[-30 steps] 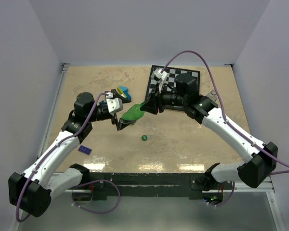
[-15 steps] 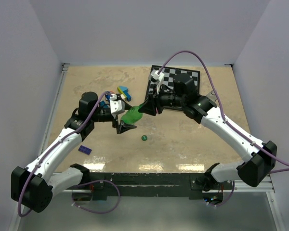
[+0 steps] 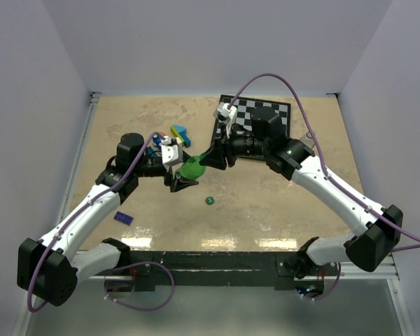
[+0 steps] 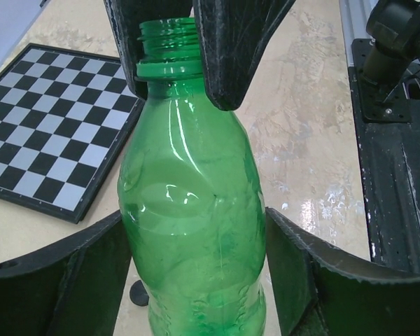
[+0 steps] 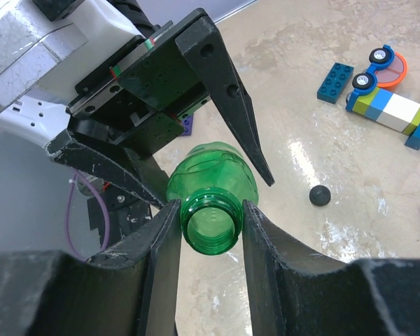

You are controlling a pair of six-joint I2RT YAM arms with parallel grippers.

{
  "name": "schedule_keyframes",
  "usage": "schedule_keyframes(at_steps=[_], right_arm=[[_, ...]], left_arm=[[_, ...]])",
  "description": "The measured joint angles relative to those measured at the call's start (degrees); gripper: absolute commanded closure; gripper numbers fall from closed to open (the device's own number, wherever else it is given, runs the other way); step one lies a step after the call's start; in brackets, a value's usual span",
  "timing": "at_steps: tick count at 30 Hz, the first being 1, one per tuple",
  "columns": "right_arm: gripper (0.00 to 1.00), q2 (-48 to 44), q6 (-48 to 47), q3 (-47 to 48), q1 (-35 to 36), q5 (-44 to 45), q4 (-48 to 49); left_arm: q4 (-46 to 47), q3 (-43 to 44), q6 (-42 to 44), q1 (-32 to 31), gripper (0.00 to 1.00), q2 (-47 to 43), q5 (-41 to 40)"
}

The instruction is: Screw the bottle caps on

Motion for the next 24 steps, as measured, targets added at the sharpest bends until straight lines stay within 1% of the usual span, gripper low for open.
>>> schedule_keyframes(at_steps=[3,8,9,10,12,14,15,19,22,24], right_arm=[[1.0,0.0,-0.31,0.0,0.09,0.0,-0.22],[1.0,0.0,-0.59,0.0,0.09,0.0,-0.37],[0.96,0.0,-0.63,0.0,0.11,-0.02,-0.44],[0.89,0.0,-0.63,0.0,0.11,0.0,-0.55],[0.77,0.0,-0.66,0.0,0.13,-0.07,-0.72],[0.59,-0.07,-0.63,0.0,0.24,-0.13,-0.7],[0.51,-0.11,-0.61,0.0,0.28,-0.17,-0.72],[0.35,-1.05,-0.22,-0.5,0.44,0.15,0.81],[0.2,-4.02,0.22,-2.45,0.42,1.49,3.37],[0.11,-6.71,0.63,-4.39,0.42,3.1,5.64]], left_arm=[[0.04,-0.02,-0.37,0.0,0.34,0.0,-0.13],[0.09,-0.15,-0.76,0.0,0.49,-0.15,-0.17],[0.13,-0.26,-0.83,0.0,0.52,-0.22,-0.17],[0.15,-0.37,-0.87,0.0,0.53,-0.31,-0.15],[0.26,-0.59,-0.92,0.0,0.6,-0.55,-0.17],[0.46,-0.87,-1.07,0.0,0.64,-0.87,-0.2],[0.7,-1.09,-1.29,0.0,0.68,-1.11,-0.22],[3.41,-3.61,-2.67,0.0,0.79,-3.65,-1.99],[5.86,-6.6,-4.63,0.0,0.87,-6.29,-3.85],[7.82,-8.85,-6.6,0.0,0.89,-8.31,-5.38]])
